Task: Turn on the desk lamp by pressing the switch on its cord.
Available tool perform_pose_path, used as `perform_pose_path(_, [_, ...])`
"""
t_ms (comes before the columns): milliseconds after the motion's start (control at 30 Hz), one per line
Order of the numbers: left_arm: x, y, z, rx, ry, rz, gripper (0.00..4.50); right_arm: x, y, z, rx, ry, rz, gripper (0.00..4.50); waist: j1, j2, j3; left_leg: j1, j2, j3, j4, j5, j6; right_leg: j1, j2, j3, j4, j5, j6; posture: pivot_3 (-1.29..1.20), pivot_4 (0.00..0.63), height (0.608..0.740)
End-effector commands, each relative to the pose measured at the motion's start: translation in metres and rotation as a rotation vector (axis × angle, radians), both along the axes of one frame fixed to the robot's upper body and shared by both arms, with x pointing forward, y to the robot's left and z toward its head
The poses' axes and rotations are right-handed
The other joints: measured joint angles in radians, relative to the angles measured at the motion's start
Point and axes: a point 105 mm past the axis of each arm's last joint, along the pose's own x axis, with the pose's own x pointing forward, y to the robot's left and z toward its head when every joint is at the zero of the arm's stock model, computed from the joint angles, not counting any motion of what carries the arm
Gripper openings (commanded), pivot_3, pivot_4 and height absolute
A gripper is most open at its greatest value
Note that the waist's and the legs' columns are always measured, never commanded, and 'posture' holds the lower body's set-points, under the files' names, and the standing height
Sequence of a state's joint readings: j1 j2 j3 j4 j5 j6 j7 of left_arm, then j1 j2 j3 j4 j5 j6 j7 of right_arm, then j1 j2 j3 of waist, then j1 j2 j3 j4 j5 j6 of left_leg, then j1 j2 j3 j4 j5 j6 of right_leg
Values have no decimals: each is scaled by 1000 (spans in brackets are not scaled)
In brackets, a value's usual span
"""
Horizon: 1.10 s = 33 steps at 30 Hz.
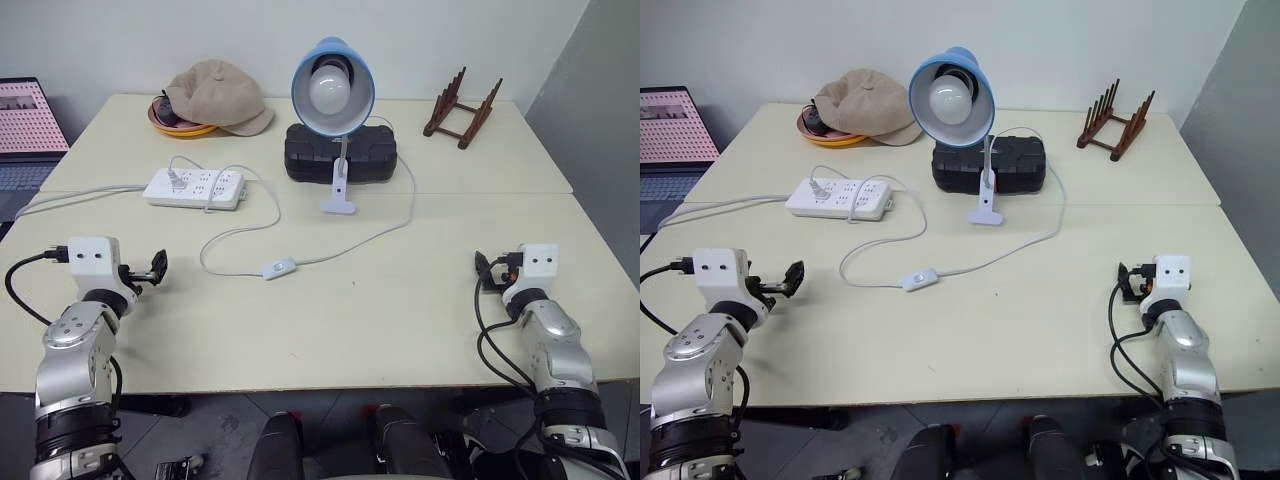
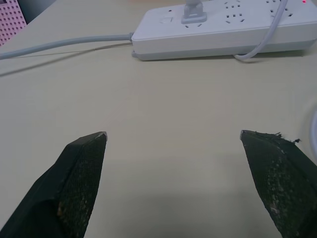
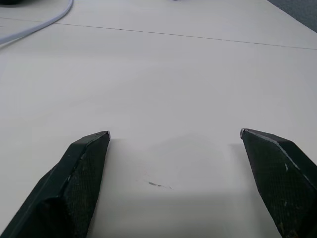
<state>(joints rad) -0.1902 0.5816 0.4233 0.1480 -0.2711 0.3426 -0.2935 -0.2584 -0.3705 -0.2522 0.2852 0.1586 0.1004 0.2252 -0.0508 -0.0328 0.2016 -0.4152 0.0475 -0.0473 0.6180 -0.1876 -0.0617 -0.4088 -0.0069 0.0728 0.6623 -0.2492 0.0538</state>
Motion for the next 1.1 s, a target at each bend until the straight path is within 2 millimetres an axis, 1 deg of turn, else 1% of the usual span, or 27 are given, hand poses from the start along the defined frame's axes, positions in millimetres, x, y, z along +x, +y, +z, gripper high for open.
perform_pose_path(33, [5,-1,24,7,-70,-15,4500,1,-10,18,-8,-66,-34,4423,0,0,0,0,0,0,0,0,0,0,0,0,0,0,0,0,150,740])
perform_pose_path(133, [9,-8,25,12,-73,-34,4500,0,-13,19,-10,-69,-37,4423,0,0,0,0,0,0,0,0,0,0,0,0,0,0,1,0,150,740])
perform_pose_path(300, [11,-10,30,41,-64,-97,4500,-2,-9,21,-13,-79,-31,4423,-2,0,0,0,0,0,0,0,0,0,0,0,0,0,1,0,150,740])
perform_pose_path(333, [12,-15,34,51,-67,-138,4500,-2,-6,26,-15,-88,-14,4423,-2,0,0,0,0,0,0,0,0,0,0,0,0,0,1,0,150,740])
perform_pose_path(400, [15,-33,45,82,-68,-252,4500,-3,3,36,-42,-95,62,4423,-2,0,0,0,0,0,0,0,0,0,0,0,0,0,1,0,150,740])
perform_pose_path(467, [15,-64,56,126,-41,-464,4500,-5,24,45,-77,-88,217,4423,-1,0,0,-1,0,0,-1,0,0,-1,0,0,0,0,0,0,150,740])
perform_pose_path(500, [14,-78,57,142,-13,-559,4500,-8,34,48,-93,-79,296,4423,0,0,0,-1,0,0,0,0,0,-1,0,0,0,0,0,0,150,740])
perform_pose_path(533, [12,-87,57,152,8,-621,4500,-10,40,49,-104,-69,348,4423,0,0,0,-1,0,0,0,0,0,-1,0,0,0,0,0,0,150,740])
perform_pose_path(567, [11,-93,57,139,27,-663,4500,-13,45,49,-106,-58,393,4423,0,0,0,-1,0,0,0,0,0,-1,0,0,-1,-2,-4,0,150,740])
perform_pose_path(633, [10,-110,58,66,88,-789,4500,-21,67,53,-77,-33,538,4423,-1,0,0,0,0,0,0,0,0,0,0,0,-1,-2,-4,0,150,740])
perform_pose_path(667, [9,-122,58,5,132,-870,4500,-28,84,58,-60,-24,642,4423,-1,0,0,0,0,0,0,0,0,0,0,0,0,-2,-4,0,150,740])
perform_pose_path(733, [9,-138,59,-61,193,-979,4500,-40,108,65,-46,-8,788,4423,-3,0,0,-1,0,-1,0,0,0,-1,1,-1,1,-3,-4,0,150,740])
perform_pose_path(800, [12,-148,54,-90,256,-1054,4500,-50,124,69,-36,9,888,4423,-4,0,0,-1,0,-1,0,0,0,-1,1,-1,1,-2,-4,0,150,740])
perform_pose_path(867, [15,-153,49,-118,306,-1102,4500,-59,133,71,-21,26,952,4423,-4,0,0,-1,0,-1,0,0,0,-1,1,-1,0,-2,-4,0,150,740])
perform_pose_path(933, [19,-153,44,-131,345,-1128,4500,-65,141,73,-12,42,999,4423,-6,0,0,-1,0,-1,0,0,0,-1,1,-1,0,-3,-4,0,150,740])
perform_pose_path(1000, [27,-151,38,-113,390,-1143,4500,-78,151,79,-9,56,1079,4423,-5,1,0,-1,0,-1,0,0,0,-1,1,-1,0,-3,-4,0,150,740])
perform_pose_path(1100, [27,-147,35,-97,440,-1185,4500,-85,153,82,-18,66,1105,4423,-2,0,1,-2,0,-2,-1,0,0,-2,2,-2,1,-3,-4,0,150,740])
